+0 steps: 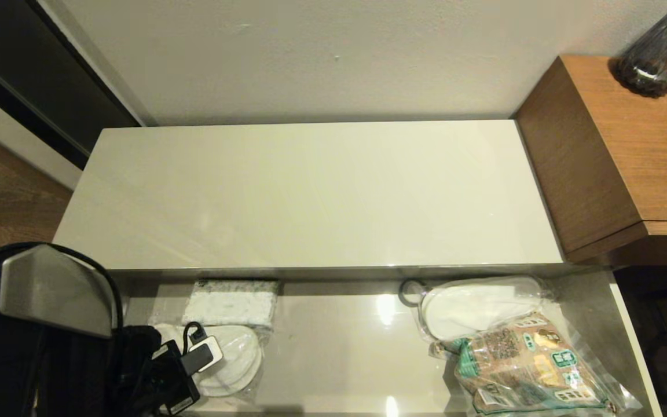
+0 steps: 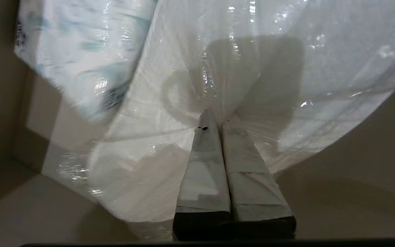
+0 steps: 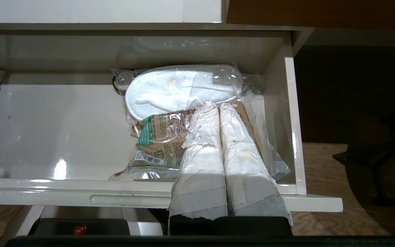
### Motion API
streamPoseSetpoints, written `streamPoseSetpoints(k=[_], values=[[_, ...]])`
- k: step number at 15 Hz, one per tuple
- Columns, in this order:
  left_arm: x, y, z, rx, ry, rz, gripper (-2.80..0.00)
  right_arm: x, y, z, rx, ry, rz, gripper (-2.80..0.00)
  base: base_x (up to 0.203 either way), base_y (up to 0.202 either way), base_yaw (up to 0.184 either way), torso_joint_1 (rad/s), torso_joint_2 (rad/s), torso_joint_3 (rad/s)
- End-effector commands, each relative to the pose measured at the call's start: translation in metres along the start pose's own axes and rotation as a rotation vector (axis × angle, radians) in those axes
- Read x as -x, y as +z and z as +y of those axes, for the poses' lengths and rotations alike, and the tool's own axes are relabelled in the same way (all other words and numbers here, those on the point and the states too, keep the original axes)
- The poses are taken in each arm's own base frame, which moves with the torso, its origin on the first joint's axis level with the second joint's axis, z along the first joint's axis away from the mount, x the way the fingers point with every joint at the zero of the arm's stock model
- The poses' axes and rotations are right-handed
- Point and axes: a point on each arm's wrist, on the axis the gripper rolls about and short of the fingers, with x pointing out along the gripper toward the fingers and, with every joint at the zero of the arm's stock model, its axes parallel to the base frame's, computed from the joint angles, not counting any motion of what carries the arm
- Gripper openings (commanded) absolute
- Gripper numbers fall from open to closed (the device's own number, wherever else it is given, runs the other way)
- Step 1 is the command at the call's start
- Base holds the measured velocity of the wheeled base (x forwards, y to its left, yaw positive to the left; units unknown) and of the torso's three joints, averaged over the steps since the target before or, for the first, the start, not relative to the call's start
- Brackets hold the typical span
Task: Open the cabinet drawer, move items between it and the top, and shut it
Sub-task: Take out the disposable slippers from the drawer, then place the disposable slippers on the table
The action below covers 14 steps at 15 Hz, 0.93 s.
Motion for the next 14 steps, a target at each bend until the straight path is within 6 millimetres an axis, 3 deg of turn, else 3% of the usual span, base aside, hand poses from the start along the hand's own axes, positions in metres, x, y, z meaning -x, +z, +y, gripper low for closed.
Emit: streamPoseSetpoints(k=[1, 5, 12, 14], values=[[0.027, 0.004, 0.001, -0.007, 0.009, -0.01, -2.8, 0.0, 0.0, 0.0, 0.0, 0.001, 0.001, -2.8, 0.0, 0.0, 0.0, 0.0, 0.0, 0.0], [0.043, 0.008, 0.002, -0.01, 0.024, -0.025, -2.8, 0.0, 0.0, 0.0, 0.0, 0.0, 0.0, -2.8, 0.0, 0.0, 0.0, 0.0, 0.0, 0.0], [0.046, 0.021, 0.012, -0.029, 0.082, -0.091, -2.8, 0.0, 0.0, 0.0, 0.0, 0.0, 0.0, -2.8, 0.0, 0.0, 0.0, 0.0, 0.0, 0.0], [0.048, 0.03, 0.024, -0.022, 0.145, -0.137, -2.8, 0.0, 0.0, 0.0, 0.0, 0.0, 0.0, -2.8, 0.0, 0.0, 0.0, 0.0, 0.0, 0.0]])
